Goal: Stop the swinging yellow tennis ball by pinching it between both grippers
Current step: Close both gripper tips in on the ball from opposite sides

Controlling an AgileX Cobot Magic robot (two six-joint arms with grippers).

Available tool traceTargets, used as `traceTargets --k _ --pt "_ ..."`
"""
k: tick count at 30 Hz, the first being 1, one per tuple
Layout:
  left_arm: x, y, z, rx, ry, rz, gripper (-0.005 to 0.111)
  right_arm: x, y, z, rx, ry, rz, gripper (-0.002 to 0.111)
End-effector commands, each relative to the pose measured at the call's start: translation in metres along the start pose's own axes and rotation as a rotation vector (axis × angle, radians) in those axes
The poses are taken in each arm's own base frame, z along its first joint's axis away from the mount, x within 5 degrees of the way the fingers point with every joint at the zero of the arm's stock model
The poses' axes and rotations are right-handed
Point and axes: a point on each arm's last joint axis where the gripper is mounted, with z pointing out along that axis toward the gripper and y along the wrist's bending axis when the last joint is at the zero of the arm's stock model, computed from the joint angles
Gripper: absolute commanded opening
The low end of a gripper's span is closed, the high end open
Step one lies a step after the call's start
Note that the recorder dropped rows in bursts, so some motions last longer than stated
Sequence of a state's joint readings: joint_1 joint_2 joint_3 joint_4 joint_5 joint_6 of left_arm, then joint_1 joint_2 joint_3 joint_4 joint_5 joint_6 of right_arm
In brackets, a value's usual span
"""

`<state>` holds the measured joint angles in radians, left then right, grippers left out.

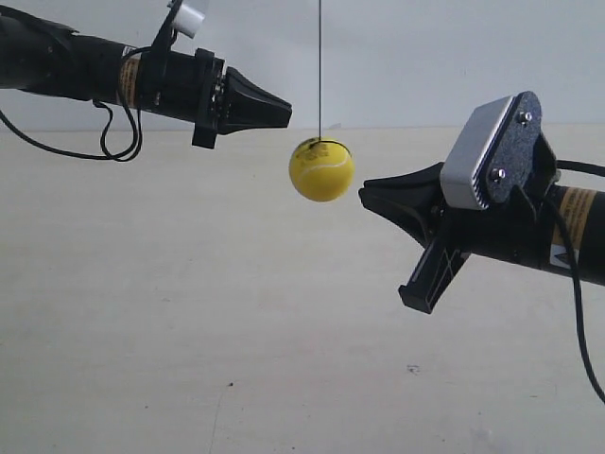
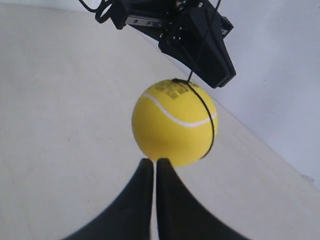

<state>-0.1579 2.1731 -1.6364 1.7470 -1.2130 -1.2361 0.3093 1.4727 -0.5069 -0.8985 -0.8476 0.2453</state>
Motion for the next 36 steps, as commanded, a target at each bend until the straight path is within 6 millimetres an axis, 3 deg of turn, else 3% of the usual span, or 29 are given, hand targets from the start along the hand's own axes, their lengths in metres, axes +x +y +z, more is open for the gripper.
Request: traceTargets --k 1,16,24,29,36 --pt "-0.010 0.001 -0.013 -0.021 -0.013 0.007 0.005 -0.004 -0.002 -0.001 0.015 -0.023 -0.012 0.000" --pt "0.010 -0.006 -0.016 -0.016 0.005 -0.075 0.005 -0.004 -0.004 -0.001 0.033 -0.024 -0.015 0.000" --pt "-0.010 -0.009 -0.033 -0.052 -0.010 -0.031 0.005 -0.004 -0.004 -0.001 0.034 -0.017 -0.015 0.000" --pt "-0.022 -0.030 -0.041 -0.053 -0.008 0.066 0.005 -0.004 -0.004 -0.001 0.034 -0.017 -0.015 0.000" --pt "-0.015 -0.046 -0.043 -0.039 0.004 0.083 0.005 -0.004 -0.004 -0.001 0.040 -0.017 -0.014 0.000"
